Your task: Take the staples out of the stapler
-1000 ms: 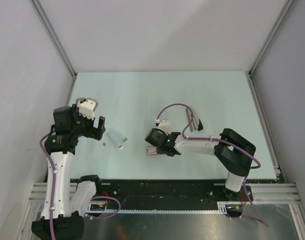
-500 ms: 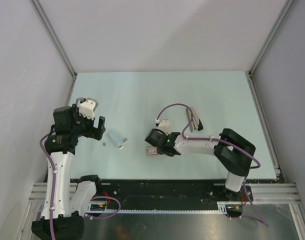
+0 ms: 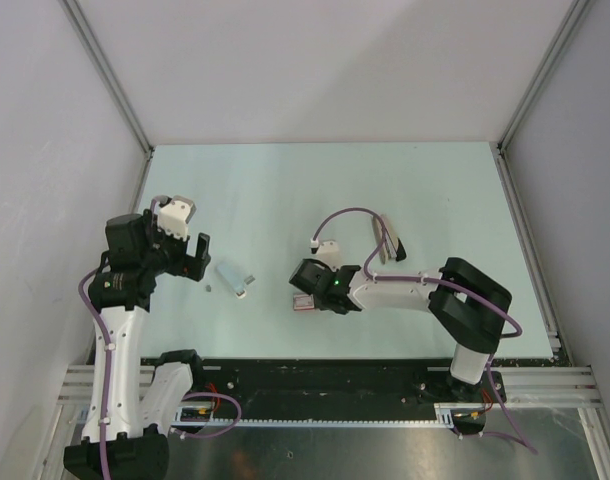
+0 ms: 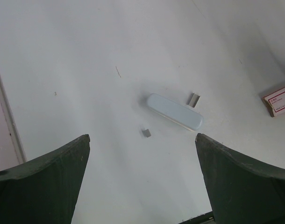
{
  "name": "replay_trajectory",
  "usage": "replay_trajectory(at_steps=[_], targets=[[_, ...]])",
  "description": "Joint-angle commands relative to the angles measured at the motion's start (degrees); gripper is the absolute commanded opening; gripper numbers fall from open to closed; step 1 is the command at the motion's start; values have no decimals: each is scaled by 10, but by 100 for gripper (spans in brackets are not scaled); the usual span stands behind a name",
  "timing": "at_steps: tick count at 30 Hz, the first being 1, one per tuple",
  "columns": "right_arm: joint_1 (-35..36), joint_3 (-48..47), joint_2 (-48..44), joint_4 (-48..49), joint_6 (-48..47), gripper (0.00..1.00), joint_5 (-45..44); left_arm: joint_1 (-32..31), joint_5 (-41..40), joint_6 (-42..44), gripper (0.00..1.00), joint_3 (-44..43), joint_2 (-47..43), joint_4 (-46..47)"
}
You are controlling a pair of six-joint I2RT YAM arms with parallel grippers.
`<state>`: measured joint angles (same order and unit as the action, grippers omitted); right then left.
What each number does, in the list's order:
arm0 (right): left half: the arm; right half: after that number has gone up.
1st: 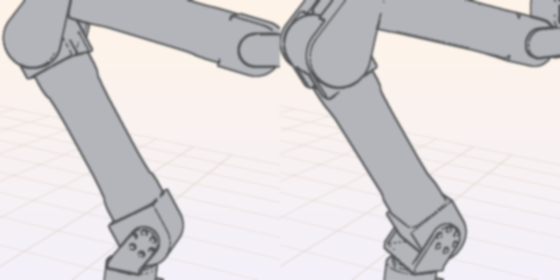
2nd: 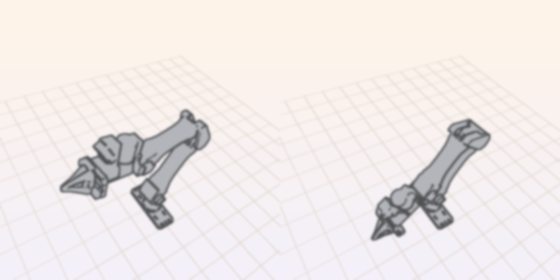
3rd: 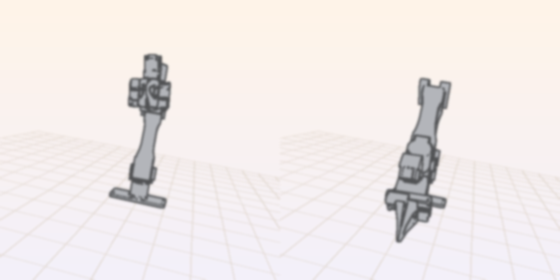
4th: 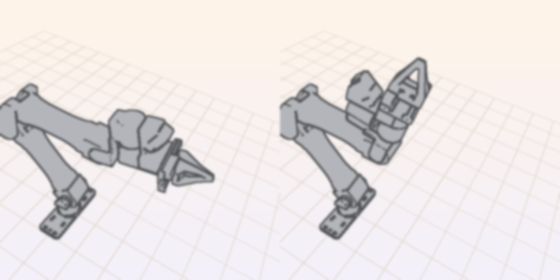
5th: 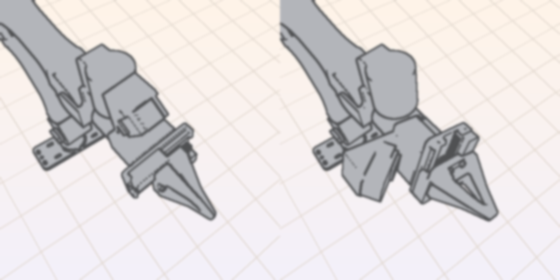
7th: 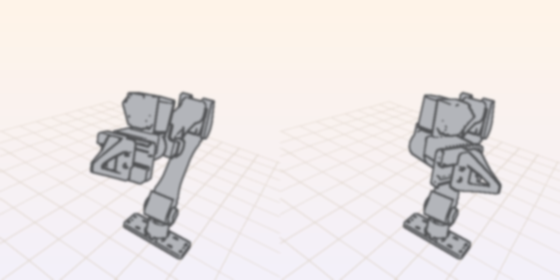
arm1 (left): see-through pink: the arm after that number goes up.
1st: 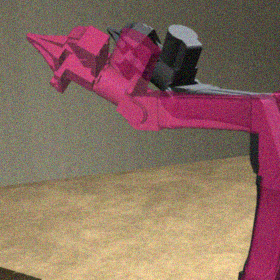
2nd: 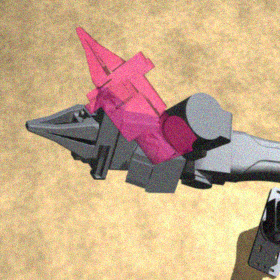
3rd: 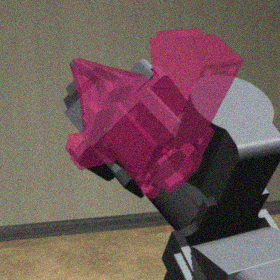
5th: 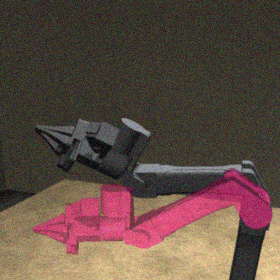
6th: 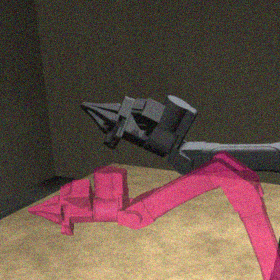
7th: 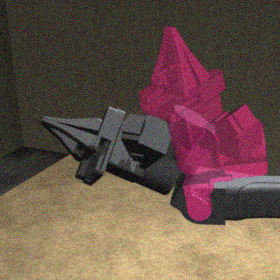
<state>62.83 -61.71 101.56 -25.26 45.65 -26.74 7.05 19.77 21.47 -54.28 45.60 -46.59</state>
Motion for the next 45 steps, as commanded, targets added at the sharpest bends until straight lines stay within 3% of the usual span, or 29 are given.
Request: replay_trajectory(at_steps=[1, 11, 21, 27, 36, 40, 45], targets=[[2, 0, -36, -5, 9, 34, -24, 5, 17, 2, 99, 1, -9, 2], [-14, 0, -62, 20, -15, 35, -16, 5, 20, 3, 99, 1, -9, 2], [-30, -3, -36, 37, -33, 25, 5, 5, 24, 2, 100, 2, -2, 2], [-22, -49, -7, 99, -116, 25, 27, 5, 32, -4, 99, 0, 7, 2], [-41, -155, 92, 210, -348, 36, 223, 5, 31, 0, 100, -5, 25, 2], [-61, -174, 142, 242, -465, 48, 346, 5, 22, 4, 99, -8, 28, 1], [-98, -176, 159, 276, -498, 55, 399, 5, 27, 10, 100, -11, 35, 3]])
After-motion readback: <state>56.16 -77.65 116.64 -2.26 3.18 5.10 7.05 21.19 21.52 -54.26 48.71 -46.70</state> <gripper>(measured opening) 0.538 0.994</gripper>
